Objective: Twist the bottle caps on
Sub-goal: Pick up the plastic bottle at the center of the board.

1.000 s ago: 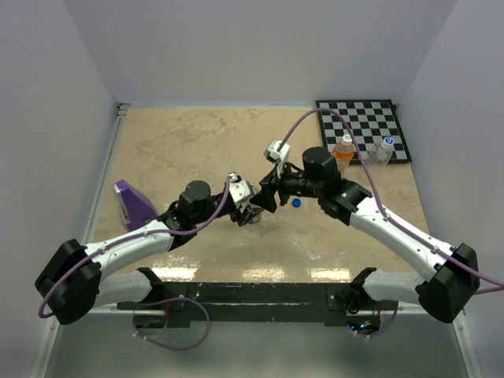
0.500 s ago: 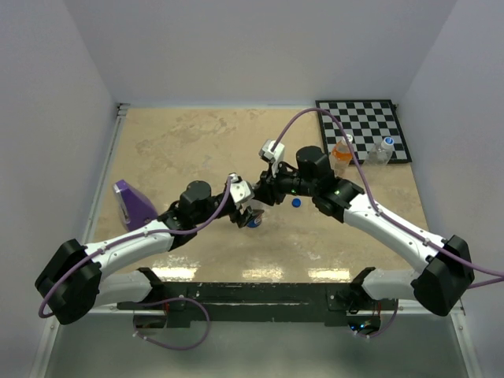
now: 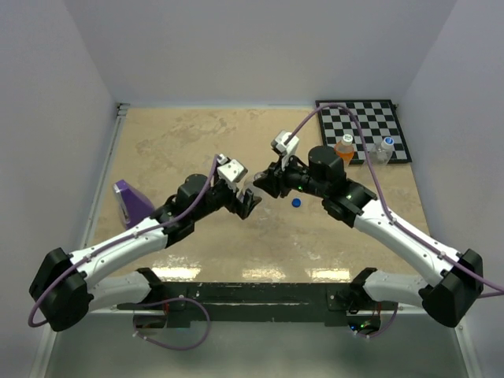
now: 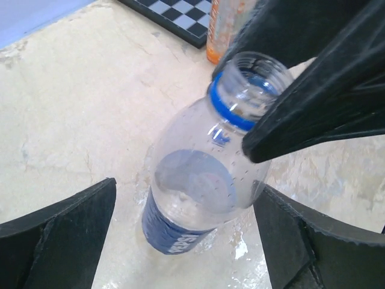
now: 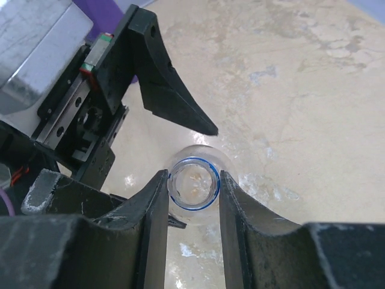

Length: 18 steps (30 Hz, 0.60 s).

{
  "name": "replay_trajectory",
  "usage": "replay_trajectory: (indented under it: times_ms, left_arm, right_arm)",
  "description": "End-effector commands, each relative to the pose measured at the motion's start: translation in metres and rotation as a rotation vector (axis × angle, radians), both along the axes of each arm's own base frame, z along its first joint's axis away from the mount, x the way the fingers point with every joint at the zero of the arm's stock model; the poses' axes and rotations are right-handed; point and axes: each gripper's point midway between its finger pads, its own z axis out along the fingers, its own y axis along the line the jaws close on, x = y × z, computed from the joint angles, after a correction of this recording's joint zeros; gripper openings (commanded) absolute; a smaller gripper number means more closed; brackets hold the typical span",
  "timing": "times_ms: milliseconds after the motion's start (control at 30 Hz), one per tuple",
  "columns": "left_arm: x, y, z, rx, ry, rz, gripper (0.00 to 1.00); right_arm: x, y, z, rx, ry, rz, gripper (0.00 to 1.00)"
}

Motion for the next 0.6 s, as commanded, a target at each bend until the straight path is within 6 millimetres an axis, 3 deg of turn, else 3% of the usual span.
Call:
replay_trajectory:
  times_ms: [0, 200, 300, 567]
  left_arm:
    - [0.014, 0.029, 0.034, 0.003, -0.013, 0.177, 1.00]
    - [0.012, 0.070, 0.051, -0.062, -0.119, 0.332, 1.00]
    - [0.006, 0.073, 0.057, -0.093, -0.144, 0.320, 1.00]
    - [-0.004, 0.074, 0.051, -0.085, -0.139, 0.281, 1.00]
  right_arm:
    - [0.011, -0.017, 0.051, 0.096, -0.071, -0.116, 0.00]
    - [0.015, -0.036, 0.082, 0.156, -0.123, -0.172, 0.00]
    - [0.016, -0.040, 0.090, 0.166, -0.136, -0.184, 0.00]
    - [0.005, -0.047, 0.123, 0.223, -0.186, -0.171, 0.00]
